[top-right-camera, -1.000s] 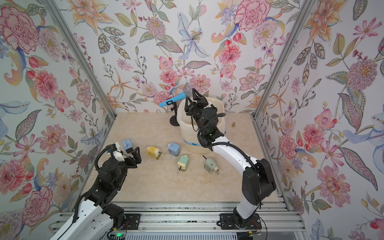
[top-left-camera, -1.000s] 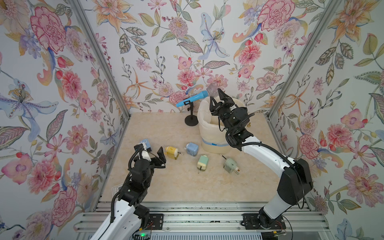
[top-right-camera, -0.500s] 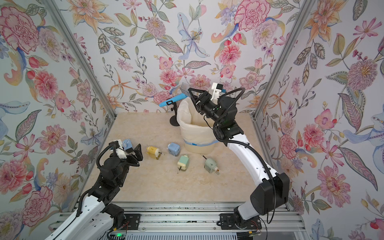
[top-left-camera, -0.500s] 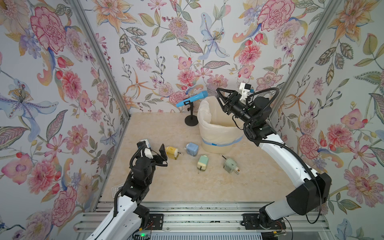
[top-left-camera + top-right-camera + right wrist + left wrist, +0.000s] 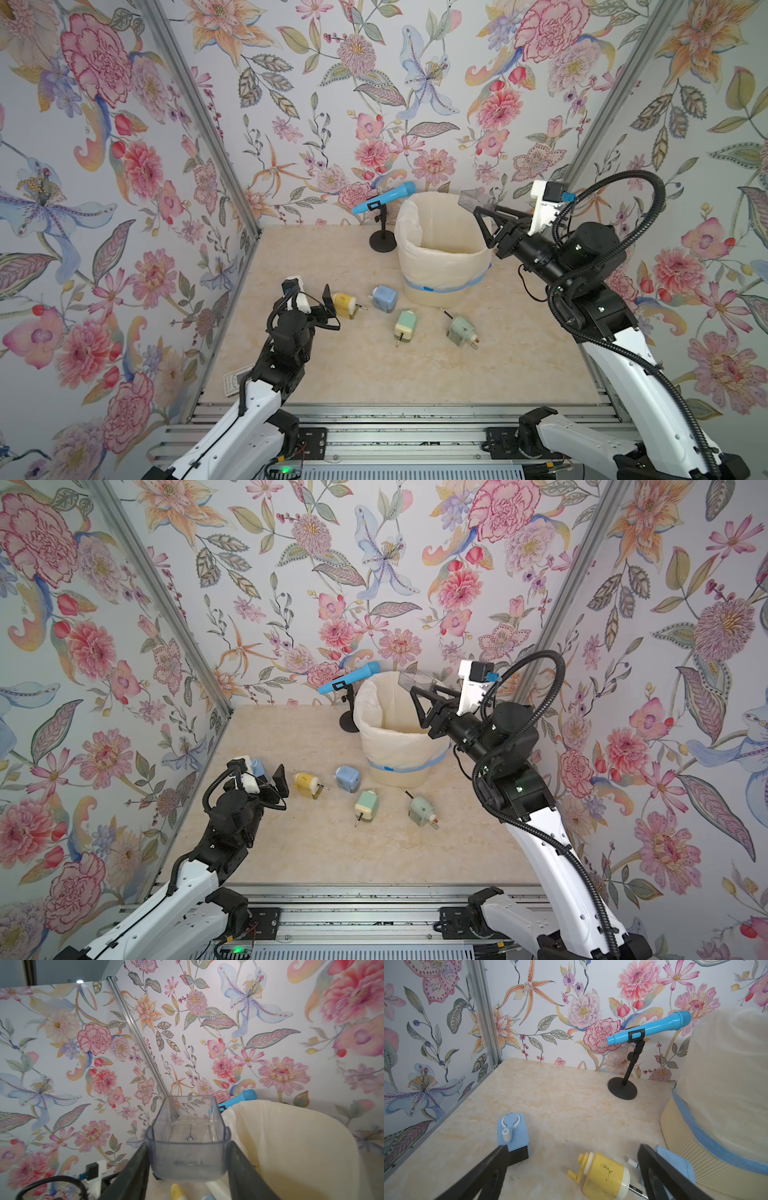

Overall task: Take out the pencil sharpener tray and clean the shavings
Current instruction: Place the container at the center of the board.

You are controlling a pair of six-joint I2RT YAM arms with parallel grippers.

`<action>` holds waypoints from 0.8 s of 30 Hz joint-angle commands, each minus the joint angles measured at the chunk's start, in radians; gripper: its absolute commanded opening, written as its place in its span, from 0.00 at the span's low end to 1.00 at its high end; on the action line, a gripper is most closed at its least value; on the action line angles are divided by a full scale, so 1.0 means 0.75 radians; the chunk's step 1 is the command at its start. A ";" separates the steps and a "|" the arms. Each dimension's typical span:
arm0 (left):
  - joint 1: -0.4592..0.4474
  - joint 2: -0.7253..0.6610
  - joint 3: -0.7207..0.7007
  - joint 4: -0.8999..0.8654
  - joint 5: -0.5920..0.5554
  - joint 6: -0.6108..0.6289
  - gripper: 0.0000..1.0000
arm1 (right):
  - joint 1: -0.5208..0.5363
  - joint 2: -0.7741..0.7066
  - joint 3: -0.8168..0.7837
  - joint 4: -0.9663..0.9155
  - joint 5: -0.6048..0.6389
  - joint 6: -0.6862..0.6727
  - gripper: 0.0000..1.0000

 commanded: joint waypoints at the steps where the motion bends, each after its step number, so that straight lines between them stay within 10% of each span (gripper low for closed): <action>1: 0.064 0.046 -0.005 0.067 0.055 -0.025 1.00 | 0.000 -0.088 -0.115 -0.041 0.241 -0.312 0.41; 11: 0.437 0.204 0.196 -0.126 0.241 -0.094 1.00 | -0.011 -0.402 -0.740 0.345 0.573 -0.316 0.42; 24: 0.739 0.947 0.828 -0.678 0.379 -0.051 1.00 | -0.156 -0.537 -1.078 0.351 0.827 -0.179 0.42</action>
